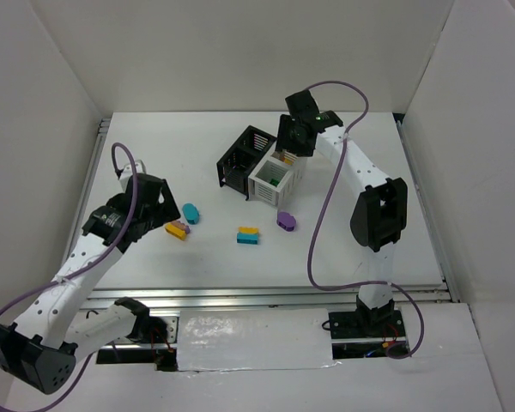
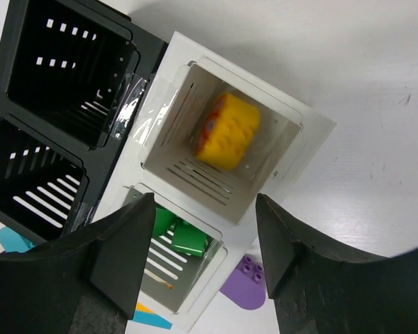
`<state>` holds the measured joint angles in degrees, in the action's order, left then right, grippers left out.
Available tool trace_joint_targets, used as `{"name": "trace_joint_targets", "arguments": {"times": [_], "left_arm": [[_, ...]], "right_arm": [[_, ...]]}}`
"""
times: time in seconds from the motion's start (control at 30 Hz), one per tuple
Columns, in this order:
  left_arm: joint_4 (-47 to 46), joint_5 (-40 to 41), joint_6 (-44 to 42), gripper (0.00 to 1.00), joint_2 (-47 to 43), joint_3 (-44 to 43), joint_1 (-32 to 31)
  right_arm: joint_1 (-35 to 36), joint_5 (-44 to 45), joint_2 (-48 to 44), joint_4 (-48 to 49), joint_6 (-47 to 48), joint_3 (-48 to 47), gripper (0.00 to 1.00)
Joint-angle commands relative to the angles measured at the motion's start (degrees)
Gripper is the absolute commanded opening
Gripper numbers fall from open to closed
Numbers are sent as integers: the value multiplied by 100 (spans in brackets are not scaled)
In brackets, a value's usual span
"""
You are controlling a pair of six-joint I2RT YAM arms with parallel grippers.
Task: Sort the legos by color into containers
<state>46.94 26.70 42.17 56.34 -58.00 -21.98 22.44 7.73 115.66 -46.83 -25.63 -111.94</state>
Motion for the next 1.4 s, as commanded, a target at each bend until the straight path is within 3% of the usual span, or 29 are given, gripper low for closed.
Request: {"name": "trace_joint_targets", "arguments": {"times": [0.0, 0.17, 0.2, 0.27, 0.3, 0.63, 0.83, 1.13, 1.23, 1.37], "left_arm": [[-194, 2, 133, 100, 27, 34, 149], [-369, -41, 668, 99, 201, 209, 290], [-517, -94, 730, 100, 272, 245, 299], [-668, -313, 889, 100, 569, 315, 369], [-747, -410, 933, 99, 685, 333, 396], [-1256, -464, 1908, 97, 2074, 447, 554], [-1591, -402, 2058, 90, 2285, 702, 624], [-2110, -464, 2234, 87, 2804, 992, 677], [-2206, -437, 2287, 82, 2769, 1097, 686], [-2356, -481, 2295, 64, 2760, 1308, 695]], "right_arm": [[-38, -8, -166, -98, 49, -135, 67], [68, -288, -859, 68, 32, 355, 68], [190, -324, -1252, 138, 31, 522, 76], [348, -447, -1684, 419, 40, 1100, 77], [427, -500, -2087, 516, 40, 1313, 99], [1333, -1168, -3268, 1202, -4, 3036, 100], [1386, -1221, -3374, 1343, 14, 3371, 100], [1456, -1370, -3410, 1510, 128, 3565, 100], [1483, -1370, -3374, 1501, 155, 3574, 100], [1501, -1370, -3339, 1536, 155, 3600, 100]]}}
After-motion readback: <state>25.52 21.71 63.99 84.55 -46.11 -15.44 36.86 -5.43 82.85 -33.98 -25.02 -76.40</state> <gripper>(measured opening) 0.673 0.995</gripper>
